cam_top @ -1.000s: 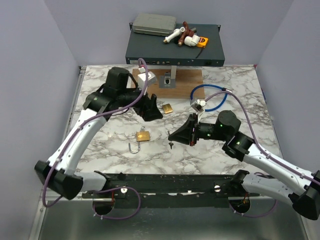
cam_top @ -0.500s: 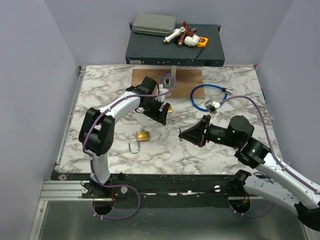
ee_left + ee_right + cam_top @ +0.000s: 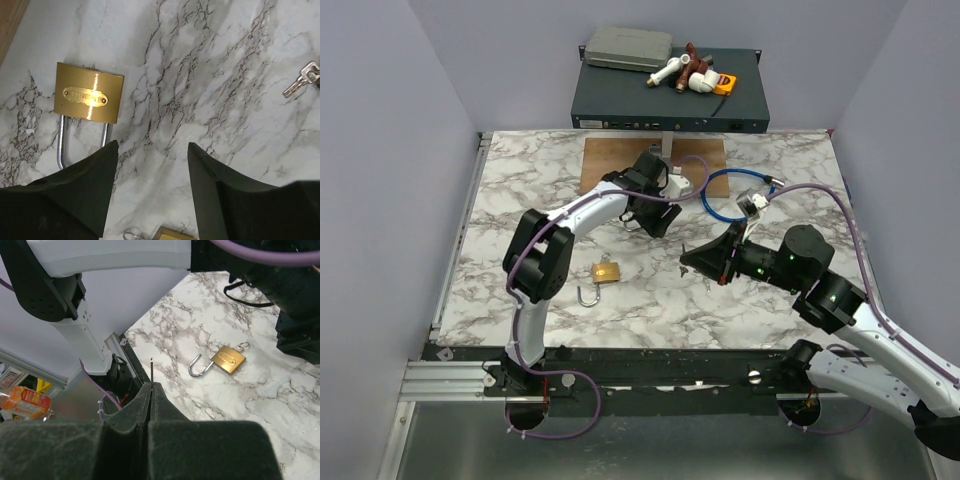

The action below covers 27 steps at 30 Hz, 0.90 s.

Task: Unlock with the key

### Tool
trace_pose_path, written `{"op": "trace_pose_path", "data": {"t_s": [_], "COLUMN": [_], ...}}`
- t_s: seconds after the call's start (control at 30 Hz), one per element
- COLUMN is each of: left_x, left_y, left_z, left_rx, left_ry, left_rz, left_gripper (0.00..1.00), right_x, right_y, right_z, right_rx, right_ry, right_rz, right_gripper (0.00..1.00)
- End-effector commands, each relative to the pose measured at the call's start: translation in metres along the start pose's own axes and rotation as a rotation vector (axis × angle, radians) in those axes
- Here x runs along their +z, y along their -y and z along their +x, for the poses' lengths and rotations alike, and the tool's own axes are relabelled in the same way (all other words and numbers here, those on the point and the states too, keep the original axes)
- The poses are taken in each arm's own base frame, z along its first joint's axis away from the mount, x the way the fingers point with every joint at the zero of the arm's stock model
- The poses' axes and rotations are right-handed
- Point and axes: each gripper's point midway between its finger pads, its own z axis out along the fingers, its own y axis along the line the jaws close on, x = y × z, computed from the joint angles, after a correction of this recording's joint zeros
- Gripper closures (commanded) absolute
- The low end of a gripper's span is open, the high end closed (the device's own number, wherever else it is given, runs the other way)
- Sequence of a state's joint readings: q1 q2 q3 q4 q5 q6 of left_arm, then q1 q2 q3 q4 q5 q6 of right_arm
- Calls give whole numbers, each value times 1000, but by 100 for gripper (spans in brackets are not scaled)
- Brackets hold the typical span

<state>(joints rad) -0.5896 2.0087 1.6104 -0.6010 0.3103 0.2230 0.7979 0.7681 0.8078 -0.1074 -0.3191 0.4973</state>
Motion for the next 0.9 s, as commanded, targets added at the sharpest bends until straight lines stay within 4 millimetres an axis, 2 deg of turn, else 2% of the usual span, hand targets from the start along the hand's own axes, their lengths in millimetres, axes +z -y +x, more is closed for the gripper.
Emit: {"op": "trace_pose_path", "data": {"t_s": [0.0,0.1,0.33,0.5,0.57,0.63,0.7,0.77,0.87], "left_x": [14,18,28,32,36,38,38,38,37], "left_y": [-11,-18,-35,-37,-33,-27,-23,-22,-23], "left_z": [18,21,26,28,30,32,33,33,35], "left_rx": [66,62,27,44,47,37,29,29,17], "left_ry": [-114,-150,-217,-234,-260,-269,-265,-276,-299], "left_rz": [-80,-125,-219,-256,-243,-203,-187,-175,-170], "left_gripper": [47,57,54,54,62,82,90,92,84], "right_x": [-3,-4,-3,-4,-4,-5,-6,-7,-7], "right_y": [2,3,1,0,0,0,-1,-2,-2], "right_z": [-16,-17,-15,-14,-15,-17,-19,-21,-21], "right_rx": [-30,-36,-43,-45,-47,-54,-61,-68,-75], "right_ry": [44,50,37,34,34,35,36,37,34], "right_rz": [33,41,29,24,24,27,30,31,34], "right_gripper": [99,99,99,99,99,99,99,99,99]}}
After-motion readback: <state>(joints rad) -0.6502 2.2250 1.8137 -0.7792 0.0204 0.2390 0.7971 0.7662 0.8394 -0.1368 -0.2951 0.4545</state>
